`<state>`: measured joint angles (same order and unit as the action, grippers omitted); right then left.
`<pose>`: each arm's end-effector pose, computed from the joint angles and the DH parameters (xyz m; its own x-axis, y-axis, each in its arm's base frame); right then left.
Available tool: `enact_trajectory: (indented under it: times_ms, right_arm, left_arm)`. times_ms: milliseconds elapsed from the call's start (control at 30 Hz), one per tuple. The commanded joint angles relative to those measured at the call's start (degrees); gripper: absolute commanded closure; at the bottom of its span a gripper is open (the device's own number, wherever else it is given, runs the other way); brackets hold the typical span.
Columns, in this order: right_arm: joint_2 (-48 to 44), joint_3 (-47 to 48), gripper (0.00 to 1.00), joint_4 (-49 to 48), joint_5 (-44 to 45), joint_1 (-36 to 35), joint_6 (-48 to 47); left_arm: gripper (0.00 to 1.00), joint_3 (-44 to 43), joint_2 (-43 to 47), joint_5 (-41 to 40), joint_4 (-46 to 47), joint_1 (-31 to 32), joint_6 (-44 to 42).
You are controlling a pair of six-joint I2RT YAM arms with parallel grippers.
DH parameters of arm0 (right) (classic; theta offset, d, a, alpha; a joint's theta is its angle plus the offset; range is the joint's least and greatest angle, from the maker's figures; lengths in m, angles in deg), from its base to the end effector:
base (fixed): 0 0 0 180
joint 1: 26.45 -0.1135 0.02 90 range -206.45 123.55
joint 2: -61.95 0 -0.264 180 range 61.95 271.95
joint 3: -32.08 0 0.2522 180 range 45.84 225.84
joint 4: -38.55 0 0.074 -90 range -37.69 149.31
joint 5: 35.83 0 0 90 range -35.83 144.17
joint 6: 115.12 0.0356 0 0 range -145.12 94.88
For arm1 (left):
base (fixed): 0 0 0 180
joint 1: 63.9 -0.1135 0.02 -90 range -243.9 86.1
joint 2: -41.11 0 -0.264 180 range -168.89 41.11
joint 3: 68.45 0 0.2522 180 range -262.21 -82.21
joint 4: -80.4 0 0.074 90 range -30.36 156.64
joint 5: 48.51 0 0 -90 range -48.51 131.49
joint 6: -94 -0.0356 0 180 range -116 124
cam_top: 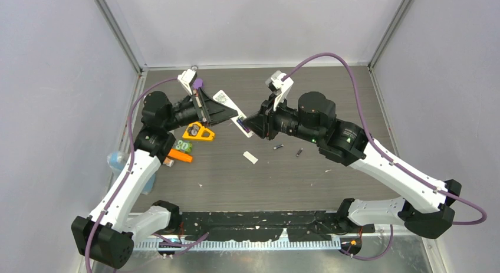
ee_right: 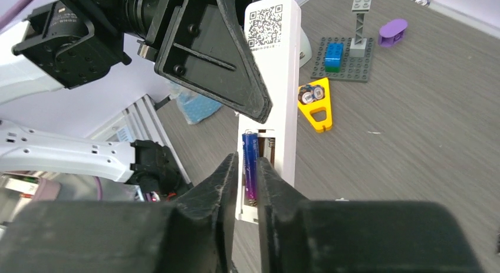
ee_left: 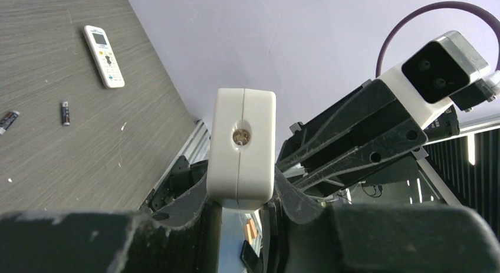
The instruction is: Load the batteries into the remote control
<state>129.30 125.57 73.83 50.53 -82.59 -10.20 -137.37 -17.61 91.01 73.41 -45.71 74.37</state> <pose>0.1390 0.2112 0.4509 -0.3079 0.0023 -0.9514 -0.8117 0.5210 0.2639 0.2082 -0.0969 0.3892 -0.8526 -0.3635 -0.3755 0.3606 0.1111 -0.9261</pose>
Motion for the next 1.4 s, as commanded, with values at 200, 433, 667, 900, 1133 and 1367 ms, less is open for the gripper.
enact_trajectory:
  times_ms: [200,433,667,900,1133,1367]
  right_arm:
    - [-1.4,-1.4,0.95,-1.2,-0.1,-0.1,0.5]
    - [-0.8,-0.9,0.95,-0.9,-0.2,-0.1,0.7]
    - [-3.2,1.6,0.87,-0.1,6.6,0.0,6.9]
    - [-5.4,2.4,0.65,1.5,7.7,0.8,20.4]
    - [-4.6,1.0,0.19,4.3,9.9,1.6,31.2]
    - [-0.7,0.3,0.02,-2.2,5.5,1.6,37.4]
  left_arm:
    - [1.00,0.3,1.4,0.5,4.6,-0.3,1.3]
    - [1.00,0.9,1.5,0.4,6.5,-0.3,2.8]
    - [1.00,1.3,0.7,-0.2,8.5,-0.3,3.6]
    - [1.00,2.3,0.1,-3.2,14.2,-0.3,5.1]
    - [1.00,4.9,0.2,-8.8,23.8,-0.3,7.8]
    - [1.00,7.0,0.0,-12.2,30.7,-0.3,12.2]
